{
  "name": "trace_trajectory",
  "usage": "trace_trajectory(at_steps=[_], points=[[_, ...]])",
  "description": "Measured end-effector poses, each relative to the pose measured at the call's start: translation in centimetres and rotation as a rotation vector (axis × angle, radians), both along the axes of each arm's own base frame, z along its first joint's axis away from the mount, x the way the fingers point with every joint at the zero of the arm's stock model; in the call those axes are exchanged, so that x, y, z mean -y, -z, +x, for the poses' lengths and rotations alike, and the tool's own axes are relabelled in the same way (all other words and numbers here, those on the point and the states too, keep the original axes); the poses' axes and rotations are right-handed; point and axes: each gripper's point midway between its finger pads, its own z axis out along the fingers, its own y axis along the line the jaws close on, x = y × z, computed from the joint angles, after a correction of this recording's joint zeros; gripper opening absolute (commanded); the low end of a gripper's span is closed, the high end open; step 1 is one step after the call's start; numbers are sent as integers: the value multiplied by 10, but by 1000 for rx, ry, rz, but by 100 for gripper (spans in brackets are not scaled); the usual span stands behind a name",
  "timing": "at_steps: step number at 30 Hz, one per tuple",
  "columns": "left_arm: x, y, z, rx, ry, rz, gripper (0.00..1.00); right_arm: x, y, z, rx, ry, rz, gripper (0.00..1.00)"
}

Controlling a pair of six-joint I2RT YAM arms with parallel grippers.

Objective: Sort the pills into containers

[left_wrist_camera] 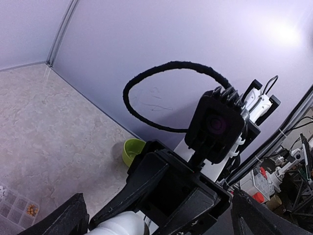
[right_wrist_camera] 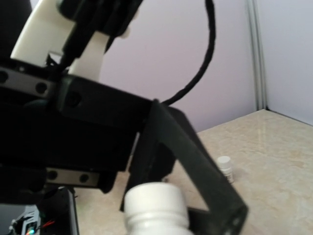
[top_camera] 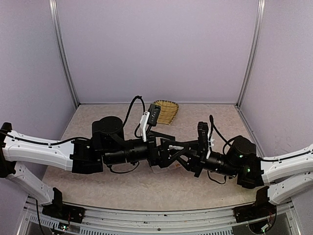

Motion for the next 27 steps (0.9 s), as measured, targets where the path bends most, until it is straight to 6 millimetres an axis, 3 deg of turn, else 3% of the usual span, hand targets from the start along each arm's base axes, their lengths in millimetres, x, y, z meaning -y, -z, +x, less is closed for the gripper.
trace_trajectory(at_steps=[8, 15, 20, 27], points=[[0, 0, 1, 1, -3, 1, 99, -19, 11, -11, -13, -76, -14, 13], [0, 0, 1, 5, -2, 1, 99, -22, 10, -14, -14, -91, -8, 13], [-1, -2, 0, 9, -1, -3, 99, -13, 4, -12, -5, -61, -9, 13], [-2, -7, -4, 11, 11, -13, 99, 14, -29, -2, 44, 50, 52, 13]])
